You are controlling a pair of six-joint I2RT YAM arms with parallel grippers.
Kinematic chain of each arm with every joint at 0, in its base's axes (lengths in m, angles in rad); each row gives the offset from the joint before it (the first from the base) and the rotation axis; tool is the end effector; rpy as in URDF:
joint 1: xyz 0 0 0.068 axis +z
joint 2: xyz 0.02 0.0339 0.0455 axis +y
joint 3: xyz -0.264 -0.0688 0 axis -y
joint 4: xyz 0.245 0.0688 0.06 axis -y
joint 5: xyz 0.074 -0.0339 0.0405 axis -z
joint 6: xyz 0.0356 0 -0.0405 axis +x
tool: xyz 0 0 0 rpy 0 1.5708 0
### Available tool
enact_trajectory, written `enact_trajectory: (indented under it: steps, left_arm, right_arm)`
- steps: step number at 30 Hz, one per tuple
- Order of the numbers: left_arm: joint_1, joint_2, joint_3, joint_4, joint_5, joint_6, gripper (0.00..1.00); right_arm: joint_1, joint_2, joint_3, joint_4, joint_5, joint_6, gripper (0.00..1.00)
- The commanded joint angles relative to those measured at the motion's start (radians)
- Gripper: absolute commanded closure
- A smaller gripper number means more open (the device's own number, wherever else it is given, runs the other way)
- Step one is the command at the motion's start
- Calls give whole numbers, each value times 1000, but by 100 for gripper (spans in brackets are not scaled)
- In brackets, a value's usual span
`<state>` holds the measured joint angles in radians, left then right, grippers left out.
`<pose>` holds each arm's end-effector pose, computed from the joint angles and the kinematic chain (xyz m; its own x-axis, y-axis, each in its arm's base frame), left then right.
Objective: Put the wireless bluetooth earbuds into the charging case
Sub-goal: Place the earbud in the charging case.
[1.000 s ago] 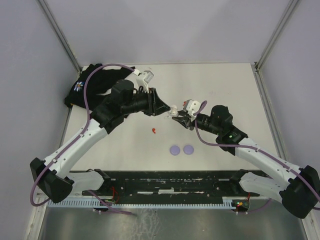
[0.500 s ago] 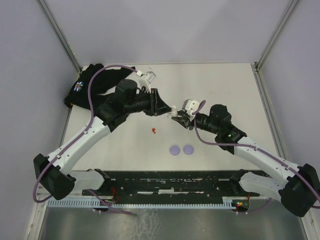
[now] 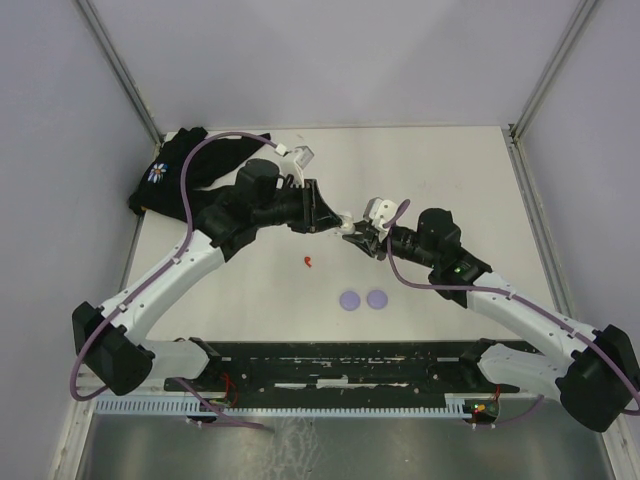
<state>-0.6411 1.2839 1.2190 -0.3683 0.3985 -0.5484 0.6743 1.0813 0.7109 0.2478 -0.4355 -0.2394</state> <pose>0.2246 -0.1849 0.3659 -0.7216 -0.0610 -0.6896 0.5359 0.5815 -0.6122 0.1870 0.1687 0.3007 0.1190 -0.1801 -0.9764 -0.8903 0.4160 -0.1852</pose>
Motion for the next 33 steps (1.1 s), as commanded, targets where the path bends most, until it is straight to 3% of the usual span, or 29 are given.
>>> enact_trajectory:
  steps: [1, 23, 33]
  left_arm:
    - [-2, 11, 22, -36, -28, 22, 65]
    - [-35, 30, 28, 17, 63, -24, 70]
    - [-37, 5, 78, -66, -6, 69, 87]
  right_arm:
    - [4, -2, 53, 84, -20, 17, 98]
    - [4, 11, 48, 105, -26, 40, 98]
    - [4, 6, 20, 98, 5, 13, 98]
